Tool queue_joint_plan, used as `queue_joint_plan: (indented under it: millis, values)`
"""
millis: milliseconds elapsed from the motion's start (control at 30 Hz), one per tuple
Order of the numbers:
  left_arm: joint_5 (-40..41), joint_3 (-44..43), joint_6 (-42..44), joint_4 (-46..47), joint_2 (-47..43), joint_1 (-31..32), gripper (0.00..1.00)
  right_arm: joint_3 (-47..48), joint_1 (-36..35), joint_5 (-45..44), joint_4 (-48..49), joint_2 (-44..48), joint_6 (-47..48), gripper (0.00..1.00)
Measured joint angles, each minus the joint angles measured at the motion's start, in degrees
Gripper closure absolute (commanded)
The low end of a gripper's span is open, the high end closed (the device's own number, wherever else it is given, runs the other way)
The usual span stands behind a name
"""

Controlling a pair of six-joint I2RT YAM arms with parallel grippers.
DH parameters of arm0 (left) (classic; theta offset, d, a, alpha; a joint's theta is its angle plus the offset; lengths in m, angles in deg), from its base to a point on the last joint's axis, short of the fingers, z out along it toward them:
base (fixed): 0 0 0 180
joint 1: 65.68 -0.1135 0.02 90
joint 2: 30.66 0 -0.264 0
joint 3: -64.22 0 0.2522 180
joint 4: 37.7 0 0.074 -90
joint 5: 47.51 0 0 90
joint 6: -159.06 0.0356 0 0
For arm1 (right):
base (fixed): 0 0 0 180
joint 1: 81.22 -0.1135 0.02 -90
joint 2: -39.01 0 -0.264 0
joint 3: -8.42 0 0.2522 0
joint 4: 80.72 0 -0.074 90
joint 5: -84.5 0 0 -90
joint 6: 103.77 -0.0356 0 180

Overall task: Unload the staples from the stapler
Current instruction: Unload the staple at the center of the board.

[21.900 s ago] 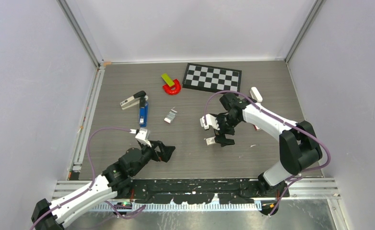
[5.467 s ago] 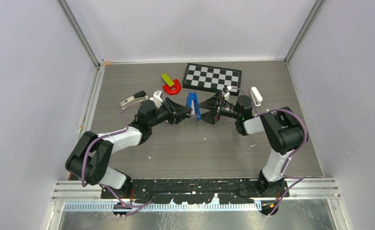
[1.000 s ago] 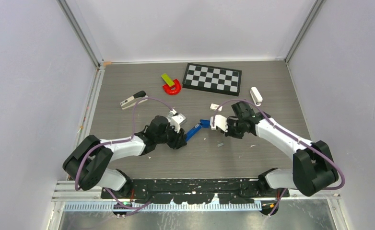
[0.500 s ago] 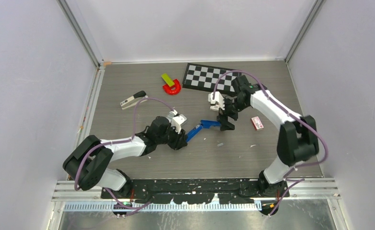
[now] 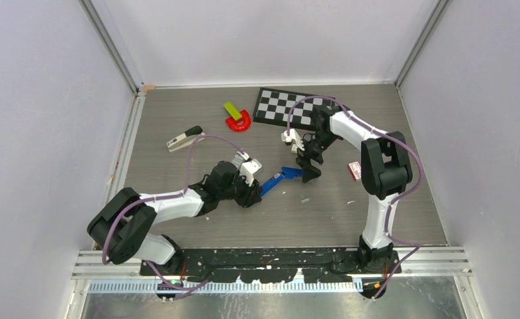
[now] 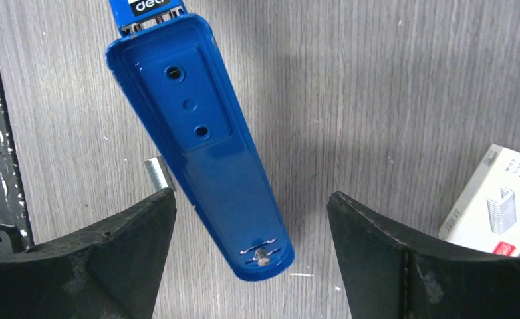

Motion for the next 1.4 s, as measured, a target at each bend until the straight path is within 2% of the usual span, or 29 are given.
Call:
queue_joint_plan:
  millis: [167, 200, 267, 300, 367, 567, 700, 900, 1100, 1267, 1400]
  values:
    - [0.11, -0.74, 1.11, -0.09, 0.13, 0.11, 1.00, 2.86, -0.42, 0.83, -4.48, -3.82, 4.39, 0.37]
    - [0.13, -0.92, 1.18, -0.02, 0.24, 0.11, 1.00, 2.86, -0.55, 0.85, -5.22, -3.89, 5.14, 0.45]
    - [0.15, -1.33, 1.18, 0.17, 0.72, 0.11, 1.00, 2.86, -0.72, 0.94, -6.43, -3.89, 6.19, 0.69]
    - [0.07, -1.60, 1.14, 0.26, 1.18, 0.11, 1.00, 2.86, -0.83, 0.79, -6.40, -3.89, 6.60, 0.77]
    - [0.20, -1.66, 0.90, 0.44, 2.08, 0.02, 1.00, 2.80, -0.94, 0.74, -6.82, -3.89, 8.48, 0.86]
    - [0.15, -1.66, -1.03, 3.26, 4.28, 0.07, 1.00, 2.73, -0.98, 0.24, -5.44, -3.48, 8.28, 0.94]
    - [0.31, -1.66, -3.02, 6.60, 5.14, 0.04, 1.00, 2.49, -0.48, 0.11, -3.45, -0.02, 5.44, 0.99]
    - [-0.52, -1.81, -8.44, 14.14, 5.14, 0.04, 1.00, 4.02, -0.02, 3.43, -3.58, 6.60, -0.81, 0.99]
    - [-3.10, -1.99, -17.55, 23.80, 5.11, 0.15, 1.00, 1.44, -1.51, 11.56, -0.63, 11.34, -13.16, 0.99]
    - [-4.94, -1.97, -25.51, 30.38, 5.14, 1.14, 1.00, -5.81, -5.07, 16.85, 9.62, 15.10, -29.86, 0.99]
    - [-5.77, -0.61, -32.04, 33.55, 5.25, 0.83, 1.00, -10.23, -5.01, 18.03, 18.34, 17.79, -43.74, 0.99]
